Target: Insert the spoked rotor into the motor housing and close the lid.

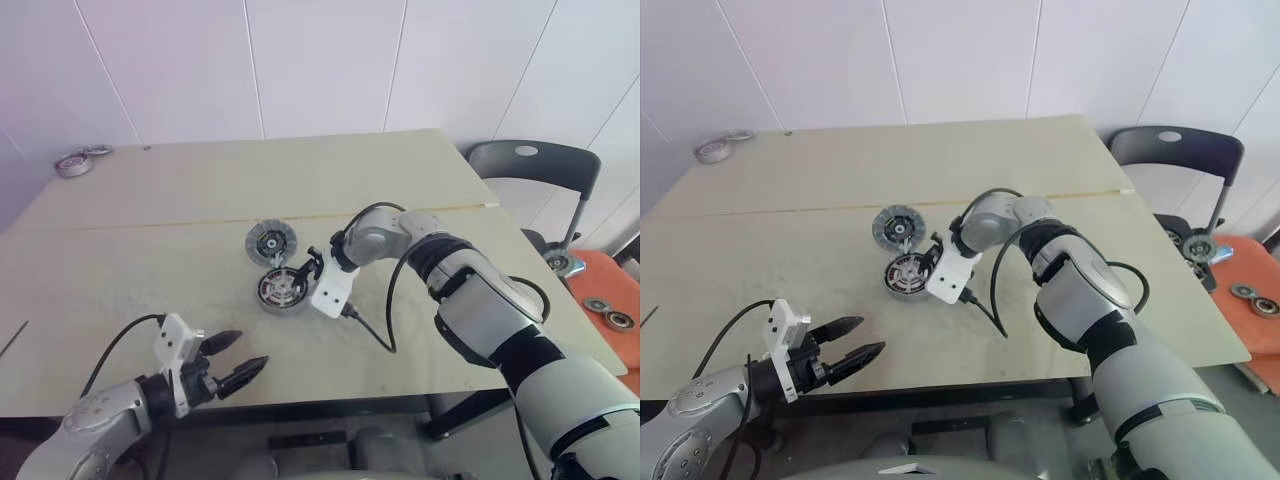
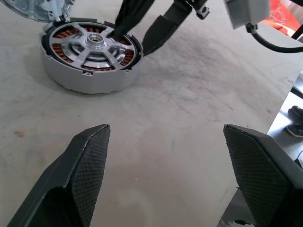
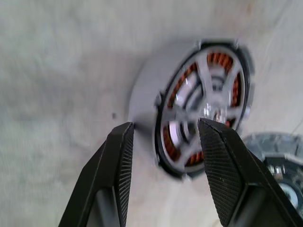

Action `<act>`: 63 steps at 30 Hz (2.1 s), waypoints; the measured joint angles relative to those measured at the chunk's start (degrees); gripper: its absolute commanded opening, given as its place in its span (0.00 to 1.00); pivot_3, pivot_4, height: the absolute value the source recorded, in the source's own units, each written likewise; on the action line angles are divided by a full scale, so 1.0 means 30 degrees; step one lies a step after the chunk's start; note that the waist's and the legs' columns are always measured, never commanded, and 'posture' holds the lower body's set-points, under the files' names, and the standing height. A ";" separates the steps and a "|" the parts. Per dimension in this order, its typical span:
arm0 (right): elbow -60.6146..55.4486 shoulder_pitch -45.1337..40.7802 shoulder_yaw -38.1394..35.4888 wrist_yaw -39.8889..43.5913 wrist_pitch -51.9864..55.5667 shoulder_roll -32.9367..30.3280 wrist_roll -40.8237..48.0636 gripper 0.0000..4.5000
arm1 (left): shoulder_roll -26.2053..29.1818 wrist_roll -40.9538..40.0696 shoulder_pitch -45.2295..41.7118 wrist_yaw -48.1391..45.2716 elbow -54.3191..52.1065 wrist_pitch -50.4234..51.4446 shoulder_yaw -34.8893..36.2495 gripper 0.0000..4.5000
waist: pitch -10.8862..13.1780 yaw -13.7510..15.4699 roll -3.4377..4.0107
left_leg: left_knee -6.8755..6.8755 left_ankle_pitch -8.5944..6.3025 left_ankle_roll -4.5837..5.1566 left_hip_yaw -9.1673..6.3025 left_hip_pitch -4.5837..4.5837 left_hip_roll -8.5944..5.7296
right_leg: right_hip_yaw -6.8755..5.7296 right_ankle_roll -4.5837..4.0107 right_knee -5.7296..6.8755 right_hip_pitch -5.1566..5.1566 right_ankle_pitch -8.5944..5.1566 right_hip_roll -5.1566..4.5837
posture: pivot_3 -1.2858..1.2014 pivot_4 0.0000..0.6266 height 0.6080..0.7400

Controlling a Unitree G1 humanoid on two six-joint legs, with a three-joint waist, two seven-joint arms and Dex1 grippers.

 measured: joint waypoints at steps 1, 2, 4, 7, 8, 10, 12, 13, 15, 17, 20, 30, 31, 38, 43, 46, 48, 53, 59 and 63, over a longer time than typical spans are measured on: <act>0.0003 0.0001 0.0089 -0.0099 -0.0079 0.0002 -0.0071 0.50 | 0.0000 0.0000 0.0001 0.0034 -0.0001 0.0000 0.0000 0.90 | 0.0001 0.0002 0.0001 | 0.0000 0.0000 0.0000 -0.0001 -0.0003 0.0000 | 0.0000 0.0000 -0.0001 -0.0001 0.0000 -0.0002 | 0.52 0.00 1.00; 0.0003 0.0001 0.0202 -0.0276 -0.0175 0.0004 -0.0234 0.50 | 0.0000 0.0000 0.0003 0.0070 -0.0002 0.0000 0.0000 0.90 | 0.0001 0.0006 0.0002 | 0.0000 0.0000 0.0000 0.0000 -0.0006 -0.0001 | 0.0000 0.0001 -0.0003 -0.0002 0.0000 -0.0002 | 0.52 0.00 1.00; 0.0003 0.0002 0.0545 -0.0829 -0.0320 -0.0003 -0.0596 0.50 | -0.0003 0.0000 0.0026 0.0157 -0.0013 -0.0002 0.0000 0.90 | 0.0001 0.0023 0.0000 | 0.0000 0.0000 0.0000 0.0001 -0.0009 -0.0001 | 0.0001 0.0001 -0.0005 -0.0003 0.0000 -0.0004 | 0.52 0.00 1.00; 0.0004 -0.0013 0.0805 -0.1650 -0.0348 -0.0096 -0.1031 0.50 | -0.0039 -0.0001 0.0218 0.0206 -0.0136 -0.0003 -0.0010 0.90 | -0.0001 0.0032 -0.0002 | -0.0001 0.0000 0.0000 0.0000 -0.0005 -0.0001 | 0.0000 0.0000 -0.0004 0.0001 -0.0001 -0.0005 | 0.52 0.00 1.00; 0.0006 -0.0016 0.0861 -0.1846 -0.0363 -0.0119 -0.1144 0.50 | -0.0056 -0.0001 0.0238 0.0236 -0.0214 -0.0003 -0.0011 0.90 | -0.0001 0.0032 -0.0002 | 0.0000 0.0000 0.0000 0.0000 -0.0003 -0.0001 | 0.0000 -0.0001 -0.0003 0.0004 -0.0001 -0.0004 | 0.52 0.00 1.00; 0.0008 -0.0056 0.1021 -0.2090 -0.0439 -0.0133 -0.1264 0.50 | -0.0094 -0.0001 0.0239 0.0304 -0.0274 -0.0003 -0.0011 0.90 | -0.0002 0.0032 -0.0002 | 0.0002 0.0000 0.0000 -0.0001 0.0004 -0.0001 | 0.0001 -0.0002 -0.0002 0.0010 -0.0001 -0.0004 | 0.52 0.00 1.00; 0.0008 -0.0098 0.1210 -0.2414 -0.0663 -0.0194 -0.1459 0.50 | -0.0157 -0.0001 0.0237 0.0390 -0.0321 -0.0003 -0.0017 0.90 | -0.0002 0.0031 -0.0004 | 0.0003 0.0000 0.0000 0.0000 0.0004 -0.0002 | 0.0001 -0.0002 -0.0002 0.0011 -0.0001 -0.0004 | 0.52 0.00 1.00; 0.0008 -0.0101 0.1241 -0.2481 -0.0780 -0.0216 -0.1511 0.50 | -0.0165 -0.0001 0.0237 0.0414 -0.0336 -0.0003 -0.0021 0.90 | -0.0004 0.0031 -0.0005 | 0.0003 0.0000 0.0001 0.0000 0.0004 -0.0001 | 0.0001 -0.0001 -0.0003 0.0012 -0.0001 -0.0004 | 0.52 0.00 1.00; 0.0008 -0.0105 0.1313 -0.2582 -0.0988 -0.0254 -0.1535 0.50 | -0.0179 -0.0001 0.0233 0.0528 -0.0346 -0.0003 -0.0030 0.90 | -0.0003 0.0032 -0.0005 | 0.0001 0.0000 0.0000 -0.0001 0.0003 -0.0001 | 0.0001 -0.0001 -0.0004 0.0011 -0.0001 -0.0004 | 0.52 0.00 1.00; 0.0019 -0.0120 0.1329 -0.2564 -0.1100 -0.0270 -0.1517 0.50 | -0.0190 -0.0002 0.0231 0.0584 -0.0351 -0.0003 -0.0049 0.90 | -0.0003 0.0034 -0.0006 | 0.0000 0.0000 0.0000 -0.0001 0.0002 -0.0001 | 0.0001 -0.0001 -0.0004 0.0010 -0.0001 -0.0004 | 0.52 0.00 1.00; 0.0118 -0.0191 0.1352 -0.2543 -0.1159 -0.0280 -0.1519 0.50 | -0.0217 -0.0002 0.0232 0.0651 -0.0355 -0.0003 -0.0139 0.90 | -0.0003 0.0035 -0.0004 | 0.0001 0.0000 0.0000 -0.0001 0.0001 -0.0002 | 0.0001 -0.0001 -0.0004 0.0010 -0.0001 -0.0005 | 0.52 0.00 1.00; 0.0668 -0.0387 0.1173 -0.1414 -0.0699 -0.0309 -0.0948 0.50 | -0.0355 -0.0002 0.0232 0.0703 -0.0356 -0.0004 -0.0147 0.90 | -0.0001 0.0043 -0.0002 | 0.0001 0.0000 0.0000 -0.0001 -0.0003 -0.0002 | 0.0000 -0.0001 -0.0004 0.0006 -0.0001 -0.0005 | 0.52 0.00 1.00; 0.0708 -0.0402 0.1173 -0.1413 -0.0631 -0.0330 -0.0954 0.50 | -0.0363 -0.0002 0.0231 0.0710 -0.0356 -0.0004 -0.0147 0.90 | 0.0000 0.0045 -0.0001 | 0.0000 0.0000 0.0000 0.0000 -0.0003 -0.0002 | 0.0000 -0.0001 -0.0004 0.0004 -0.0001 -0.0005 | 0.52 0.00 1.00; 0.0709 -0.0429 0.1219 -0.1450 -0.0714 -0.0541 -0.1157 0.50 | -0.0449 -0.0002 0.0210 0.0799 -0.0365 -0.0004 -0.0149 0.90 | 0.0000 0.0042 -0.0001 | 0.0000 0.0000 0.0001 -0.0001 -0.0004 -0.0002 | 0.0000 -0.0001 -0.0004 0.0002 -0.0001 -0.0005 | 0.52 0.00 1.00; 0.0708 -0.0407 0.1406 -0.1597 -0.0939 -0.0605 -0.1303 0.46 | -0.0538 -0.0003 0.0176 0.0937 -0.0388 -0.0004 -0.0149 0.90 | -0.0001 0.0044 -0.0002 | 0.0000 0.0000 0.0000 -0.0001 -0.0005 -0.0002 | 0.0001 -0.0001 -0.0005 0.0003 -0.0001 -0.0005 | 0.52 0.00 1.00; 0.0693 -0.0406 0.1416 -0.1859 -0.1197 -0.0628 -0.1305 0.29 | -0.0553 -0.0003 0.0170 0.0965 -0.0393 -0.0004 -0.0149 0.90 | -0.0001 0.0059 -0.0001 | 0.0000 0.0000 0.0000 -0.0001 -0.0005 -0.0002 | 0.0001 -0.0001 -0.0005 0.0004 -0.0002 -0.0005 | 0.52 0.00 1.00; 0.0650 -0.0409 0.1404 -0.2077 -0.1248 -0.0602 -0.1253 0.14 | -0.0567 -0.0006 0.0142 0.0982 -0.0394 -0.0004 -0.0149 0.90 | -0.0001 0.0080 -0.0002 | 0.0000 0.0000 0.0000 -0.0001 -0.0006 -0.0003 | 0.0000 -0.0001 -0.0008 0.0007 -0.0002 -0.0008 | 0.52 0.00 1.00; 0.0669 -0.0376 0.1494 -0.1968 -0.1511 -0.0620 -0.1302 0.02 | -0.0619 -0.0008 0.0038 0.1005 -0.0401 -0.0003 -0.0151 0.90 | -0.0003 -0.0020 -0.0017 | -0.0001 0.0000 0.0001 0.0000 -0.0001 -0.0003 | 0.0002 -0.0001 -0.0001 0.0001 -0.0001 -0.0006 | 0.52 0.00 1.00; 0.0669 -0.0379 0.1457 -0.1856 -0.1460 -0.0547 -0.1264 0.02 | -0.0716 -0.0009 -0.0117 0.1041 -0.0412 -0.0002 -0.0165 0.90 | -0.0004 -0.0015 -0.0018 | -0.0003 0.0000 0.0000 0.0000 0.0002 -0.0002 | 0.0001 -0.0001 0.0001 0.0001 -0.0001 -0.0003 | 0.52 0.00 1.00; 0.0672 -0.0401 0.1334 -0.1176 -0.1451 -0.0503 -0.0902 0.02 | -0.0769 -0.0005 -0.0333 0.1048 -0.0388 -0.0003 -0.0191 0.90 | -0.0003 0.0001 -0.0018 | -0.0003 0.0000 0.0000 -0.0001 -0.0004 -0.0002 | 0.0001 0.0000 -0.0002 0.0001 -0.0001 -0.0004 | 0.52 0.00 1.00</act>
